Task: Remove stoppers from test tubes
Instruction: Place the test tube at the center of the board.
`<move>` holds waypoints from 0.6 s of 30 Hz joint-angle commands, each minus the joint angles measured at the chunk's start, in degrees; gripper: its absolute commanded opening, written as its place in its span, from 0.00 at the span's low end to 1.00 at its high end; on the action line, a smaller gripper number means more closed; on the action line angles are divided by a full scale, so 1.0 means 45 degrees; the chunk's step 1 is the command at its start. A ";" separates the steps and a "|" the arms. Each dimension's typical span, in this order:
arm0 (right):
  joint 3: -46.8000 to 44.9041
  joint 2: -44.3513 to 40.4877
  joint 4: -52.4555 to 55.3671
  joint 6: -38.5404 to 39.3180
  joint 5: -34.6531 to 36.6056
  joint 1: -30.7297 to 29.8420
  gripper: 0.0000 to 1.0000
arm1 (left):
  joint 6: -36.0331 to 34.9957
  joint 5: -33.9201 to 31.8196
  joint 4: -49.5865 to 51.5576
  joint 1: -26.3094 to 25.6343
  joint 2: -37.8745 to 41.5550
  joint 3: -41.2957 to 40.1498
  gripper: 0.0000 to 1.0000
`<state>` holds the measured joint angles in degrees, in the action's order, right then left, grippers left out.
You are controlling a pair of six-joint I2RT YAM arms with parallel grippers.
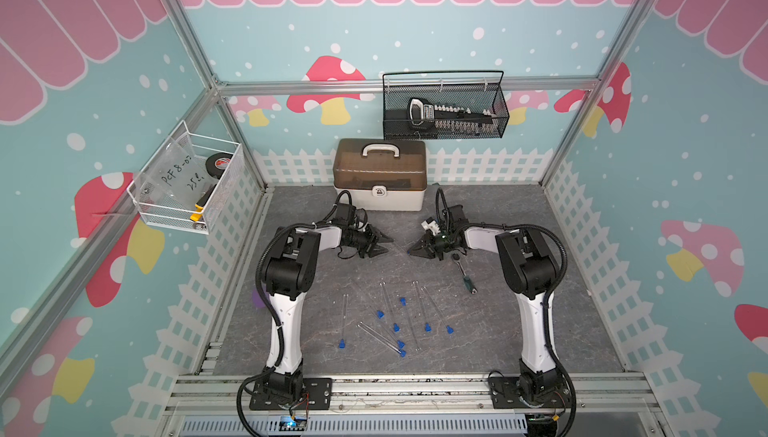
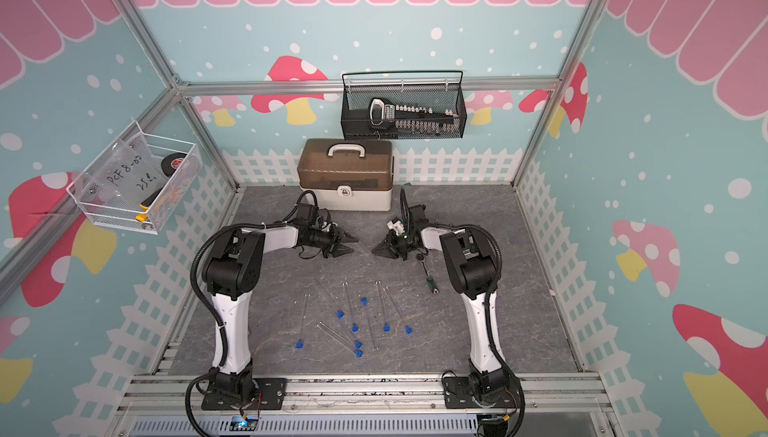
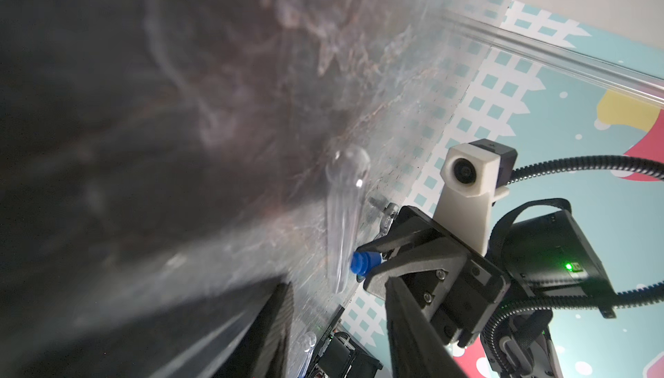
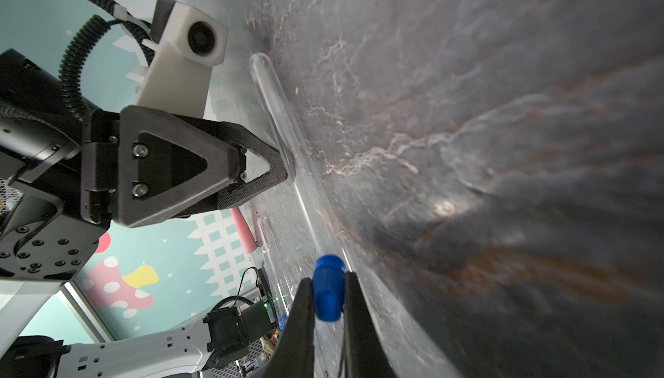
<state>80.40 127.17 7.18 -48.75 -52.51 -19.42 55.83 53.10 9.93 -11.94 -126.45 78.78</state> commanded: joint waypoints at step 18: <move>0.0219 0.0662 0.0603 -0.0027 0.0393 -0.0086 0.37 | -0.0222 -0.0543 0.0976 0.0058 -0.0679 0.0123 0.44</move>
<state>81.21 128.07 6.90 -49.41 -53.39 -19.57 55.70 53.56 10.52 -11.70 -126.50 78.94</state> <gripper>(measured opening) 0.358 0.440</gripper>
